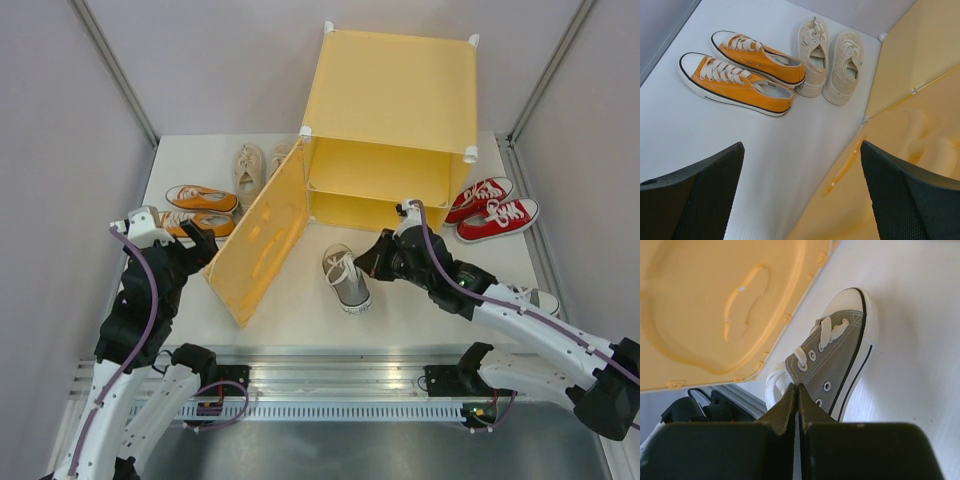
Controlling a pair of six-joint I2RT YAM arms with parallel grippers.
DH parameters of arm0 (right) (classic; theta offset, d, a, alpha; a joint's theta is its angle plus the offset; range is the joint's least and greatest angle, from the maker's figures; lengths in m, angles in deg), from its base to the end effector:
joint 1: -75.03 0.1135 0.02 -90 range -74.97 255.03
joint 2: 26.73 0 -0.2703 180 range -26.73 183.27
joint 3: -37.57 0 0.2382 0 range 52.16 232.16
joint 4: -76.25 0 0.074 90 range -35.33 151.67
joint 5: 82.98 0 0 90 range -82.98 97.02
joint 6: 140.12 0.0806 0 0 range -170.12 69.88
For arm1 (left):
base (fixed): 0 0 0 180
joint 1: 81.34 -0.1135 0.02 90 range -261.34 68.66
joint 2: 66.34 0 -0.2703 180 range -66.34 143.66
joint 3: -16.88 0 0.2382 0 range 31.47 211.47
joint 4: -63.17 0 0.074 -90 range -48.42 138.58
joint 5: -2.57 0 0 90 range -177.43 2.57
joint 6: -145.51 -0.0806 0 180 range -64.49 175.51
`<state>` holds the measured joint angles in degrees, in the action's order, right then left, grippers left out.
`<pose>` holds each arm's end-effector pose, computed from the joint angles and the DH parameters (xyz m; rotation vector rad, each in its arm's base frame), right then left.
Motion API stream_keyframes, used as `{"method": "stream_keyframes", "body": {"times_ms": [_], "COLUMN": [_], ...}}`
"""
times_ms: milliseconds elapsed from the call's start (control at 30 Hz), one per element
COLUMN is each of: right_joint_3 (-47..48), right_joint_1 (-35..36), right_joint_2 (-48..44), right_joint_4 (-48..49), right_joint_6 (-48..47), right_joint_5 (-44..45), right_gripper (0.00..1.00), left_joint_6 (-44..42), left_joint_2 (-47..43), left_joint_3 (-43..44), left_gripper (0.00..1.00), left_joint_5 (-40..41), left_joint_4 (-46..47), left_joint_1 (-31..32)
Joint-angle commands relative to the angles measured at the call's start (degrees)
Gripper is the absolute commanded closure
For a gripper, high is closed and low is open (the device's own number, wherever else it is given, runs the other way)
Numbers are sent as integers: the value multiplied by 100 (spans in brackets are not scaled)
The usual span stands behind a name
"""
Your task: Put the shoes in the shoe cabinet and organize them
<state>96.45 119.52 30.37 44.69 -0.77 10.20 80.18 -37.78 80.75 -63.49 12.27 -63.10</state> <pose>0.1782 0.1687 0.2711 0.1304 2.2256 0.9019 0.1235 -0.0062 0.3407 -0.3898 1.7791 -0.1445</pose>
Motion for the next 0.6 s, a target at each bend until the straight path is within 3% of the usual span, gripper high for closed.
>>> {"method": "stream_keyframes", "body": {"times_ms": [0,133,300,333,433,467,500,567], "right_joint_3": [-41,-921,-1748,-1783,-1740,-1653,-1608,-1460], "right_joint_1": [139,156,156,156,165,157,156,156], "right_joint_2": [-15,143,30,-32,-462,-576,-804,-972], "right_joint_4": [1617,2302,2172,1954,1436,1294,1171,837], "right_joint_6": [-425,-610,-908,-952,-1207,-1260,-1356,-1418], "right_joint_5": [70,-221,-274,-274,-231,-169,-12,121], "right_gripper": [99,99,100,86,62,46,40,14], "left_joint_6": [-181,-181,-181,-181,-190,-181,-190,-190], "left_joint_2": [71,106,229,255,291,291,300,308], "left_joint_3": [-32,-41,-32,-32,-23,-23,-15,-32], "left_gripper": [1,0,1,1,1,0,1,1], "left_joint_5": [110,84,-48,-74,-127,-144,-171,-180], "left_joint_4": [169,186,177,177,186,178,186,178], "left_joint_1": [22,22,22,22,22,22,22,22]}}
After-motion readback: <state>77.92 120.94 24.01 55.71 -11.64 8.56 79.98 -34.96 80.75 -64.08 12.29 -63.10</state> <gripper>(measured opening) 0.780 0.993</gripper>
